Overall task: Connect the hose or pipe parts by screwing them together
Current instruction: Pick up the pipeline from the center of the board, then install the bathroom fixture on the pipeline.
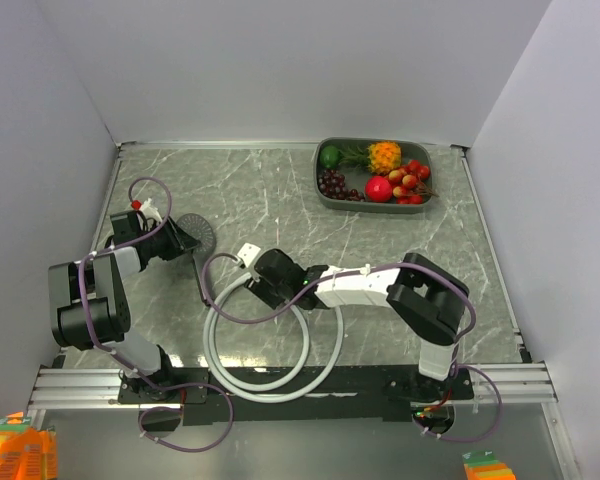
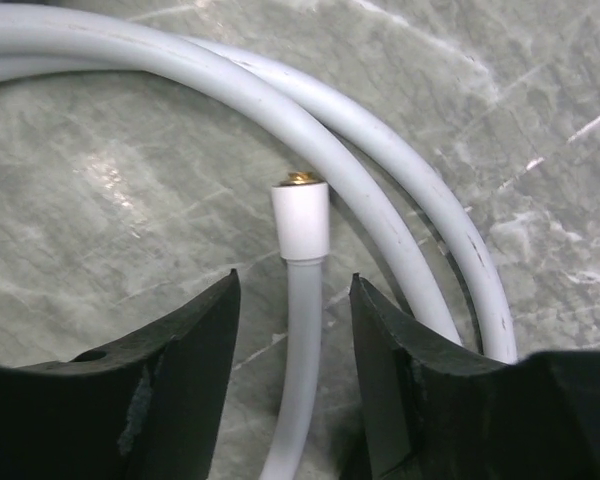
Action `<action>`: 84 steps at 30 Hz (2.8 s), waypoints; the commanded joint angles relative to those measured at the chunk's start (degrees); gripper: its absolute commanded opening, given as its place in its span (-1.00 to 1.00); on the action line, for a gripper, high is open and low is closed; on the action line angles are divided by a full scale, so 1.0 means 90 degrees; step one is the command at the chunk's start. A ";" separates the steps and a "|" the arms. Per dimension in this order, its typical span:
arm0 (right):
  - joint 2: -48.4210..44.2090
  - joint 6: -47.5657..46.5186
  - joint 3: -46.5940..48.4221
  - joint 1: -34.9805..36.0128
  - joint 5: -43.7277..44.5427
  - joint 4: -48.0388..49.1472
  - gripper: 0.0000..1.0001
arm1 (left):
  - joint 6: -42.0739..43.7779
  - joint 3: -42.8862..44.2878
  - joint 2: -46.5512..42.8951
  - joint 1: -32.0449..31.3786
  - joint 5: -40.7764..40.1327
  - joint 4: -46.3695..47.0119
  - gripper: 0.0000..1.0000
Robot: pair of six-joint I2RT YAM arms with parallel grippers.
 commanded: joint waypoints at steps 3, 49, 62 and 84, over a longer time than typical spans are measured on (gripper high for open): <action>-0.0067 -0.0009 0.0166 -0.0124 -0.0153 -0.0003 0.01 | -0.0092 -0.0039 -0.0052 0.0029 0.0310 0.0284 -0.98; -0.0036 0.0763 0.0264 -0.0427 -0.0681 0.0680 -0.60 | -0.2216 0.0020 -0.0063 0.0195 0.1461 0.2322 -0.98; -0.0917 0.1066 0.0205 -0.0280 -0.0485 0.0368 -0.56 | -0.5481 -0.1503 0.0318 -0.0078 0.0448 0.7449 -0.98; -0.0643 0.1281 0.0654 0.0032 -0.0485 0.0699 -0.57 | -0.5190 -0.1719 0.0319 -0.0361 -0.0178 0.7735 -0.98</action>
